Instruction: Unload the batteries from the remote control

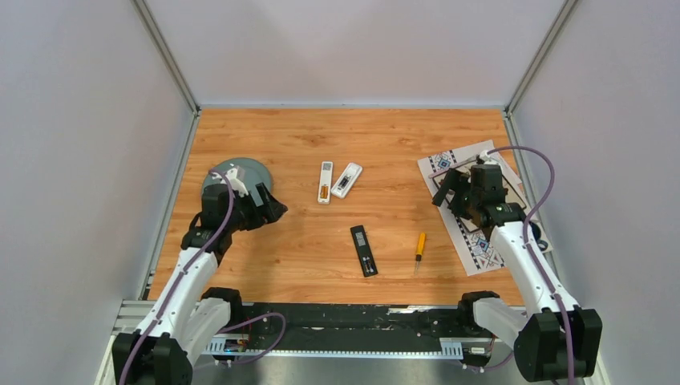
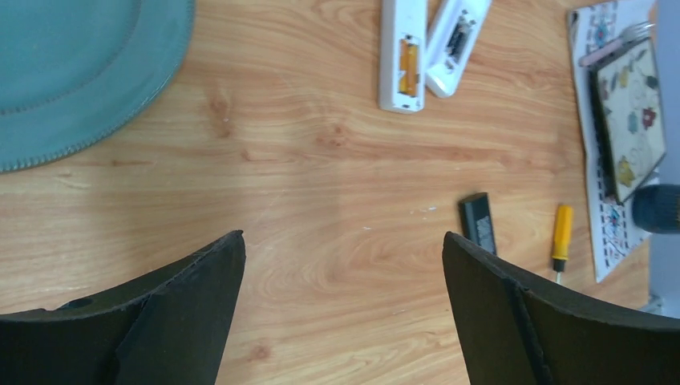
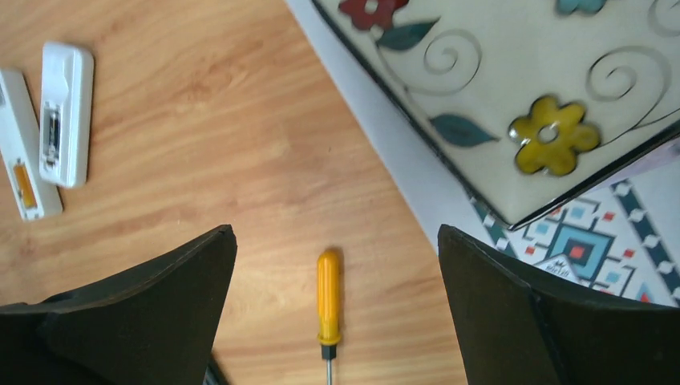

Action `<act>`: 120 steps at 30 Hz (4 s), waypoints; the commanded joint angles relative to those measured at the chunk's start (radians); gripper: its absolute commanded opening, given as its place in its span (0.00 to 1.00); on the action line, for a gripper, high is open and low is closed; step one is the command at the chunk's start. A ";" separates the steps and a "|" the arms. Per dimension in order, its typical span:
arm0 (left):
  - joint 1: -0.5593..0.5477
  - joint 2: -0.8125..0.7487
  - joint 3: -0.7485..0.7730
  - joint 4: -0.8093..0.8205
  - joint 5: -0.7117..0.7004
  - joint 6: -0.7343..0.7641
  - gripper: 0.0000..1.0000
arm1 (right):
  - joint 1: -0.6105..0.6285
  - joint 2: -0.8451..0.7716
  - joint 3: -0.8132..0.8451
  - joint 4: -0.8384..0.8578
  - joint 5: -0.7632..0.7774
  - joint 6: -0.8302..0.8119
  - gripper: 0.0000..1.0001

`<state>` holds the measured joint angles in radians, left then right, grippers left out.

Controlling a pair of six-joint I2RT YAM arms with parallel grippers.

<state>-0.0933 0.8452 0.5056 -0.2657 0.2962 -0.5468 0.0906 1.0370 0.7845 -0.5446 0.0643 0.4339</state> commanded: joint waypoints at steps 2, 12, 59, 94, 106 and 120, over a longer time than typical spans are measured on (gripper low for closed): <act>0.001 -0.021 0.129 -0.119 0.139 0.045 0.99 | 0.040 0.003 -0.022 -0.150 -0.168 0.037 1.00; -0.065 -0.021 0.164 -0.185 0.147 0.057 0.95 | 0.155 0.161 -0.094 -0.190 -0.230 0.081 0.91; -0.686 0.661 0.829 0.249 0.374 0.061 0.82 | 0.212 -0.103 0.177 0.336 -0.606 0.295 0.00; -0.703 0.367 0.666 0.117 0.009 0.203 0.00 | 0.201 -0.163 0.260 0.126 -0.357 0.032 1.00; -0.703 0.265 0.631 0.054 -0.045 0.234 0.00 | 0.202 -0.108 0.482 0.058 -0.320 0.244 1.00; -0.703 0.302 0.668 -0.032 -0.071 0.251 0.00 | 0.199 -0.117 0.774 -0.124 -0.132 0.480 1.00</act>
<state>-0.7959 1.1320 1.1072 -0.2665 0.2508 -0.3298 0.2932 0.9409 1.5330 -0.6437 -0.0826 0.8371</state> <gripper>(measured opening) 0.020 0.998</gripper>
